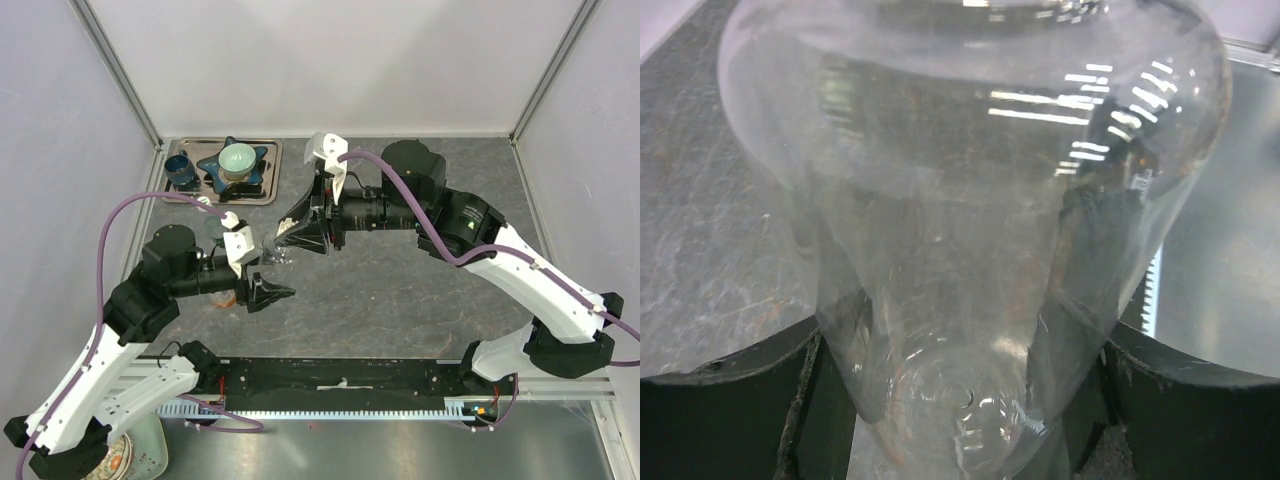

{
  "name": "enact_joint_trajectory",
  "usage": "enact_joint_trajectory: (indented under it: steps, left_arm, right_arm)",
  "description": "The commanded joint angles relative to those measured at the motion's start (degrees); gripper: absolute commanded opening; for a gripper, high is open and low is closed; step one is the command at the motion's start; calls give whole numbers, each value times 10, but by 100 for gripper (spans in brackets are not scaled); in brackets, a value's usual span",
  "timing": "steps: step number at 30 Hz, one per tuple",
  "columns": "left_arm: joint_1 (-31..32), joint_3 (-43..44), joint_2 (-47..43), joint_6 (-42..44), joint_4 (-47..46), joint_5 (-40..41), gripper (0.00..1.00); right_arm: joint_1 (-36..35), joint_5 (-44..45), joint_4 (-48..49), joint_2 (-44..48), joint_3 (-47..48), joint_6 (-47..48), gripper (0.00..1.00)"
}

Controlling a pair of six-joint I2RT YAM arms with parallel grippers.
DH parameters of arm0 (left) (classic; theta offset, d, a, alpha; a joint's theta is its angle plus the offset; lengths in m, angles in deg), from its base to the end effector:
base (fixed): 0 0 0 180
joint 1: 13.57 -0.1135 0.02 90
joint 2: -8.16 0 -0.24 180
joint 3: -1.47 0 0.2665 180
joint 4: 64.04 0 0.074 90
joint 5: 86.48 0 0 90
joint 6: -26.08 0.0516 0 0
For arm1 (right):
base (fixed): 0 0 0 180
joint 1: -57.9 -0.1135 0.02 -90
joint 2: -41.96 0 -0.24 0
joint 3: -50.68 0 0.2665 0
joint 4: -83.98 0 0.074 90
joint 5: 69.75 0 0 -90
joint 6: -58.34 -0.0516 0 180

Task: Screw on the bottle caps
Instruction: Screw the bottle cap onto the plastic bottle.

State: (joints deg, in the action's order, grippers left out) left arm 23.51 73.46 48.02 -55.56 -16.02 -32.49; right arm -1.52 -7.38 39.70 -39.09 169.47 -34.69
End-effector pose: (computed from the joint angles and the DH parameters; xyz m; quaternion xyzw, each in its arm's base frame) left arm 0.1195 -0.1284 0.3774 0.4649 0.6281 -0.3811 0.4940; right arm 0.1383 0.2811 0.5001 -0.4825 0.5636 0.4875 0.4604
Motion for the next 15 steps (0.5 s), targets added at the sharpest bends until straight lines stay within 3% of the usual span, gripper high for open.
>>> enact_joint_trajectory:
  steps: [1, 15]
  left_arm:
    - [-5, 25, -5, -14, -87, 62, 2]
    - [-6, 5, -18, -11, -94, 126, 2]
  right_arm:
    - [-20, 59, -48, -23, -13, -47, 0]
    - [-110, 306, -36, -38, -39, -159, 0]
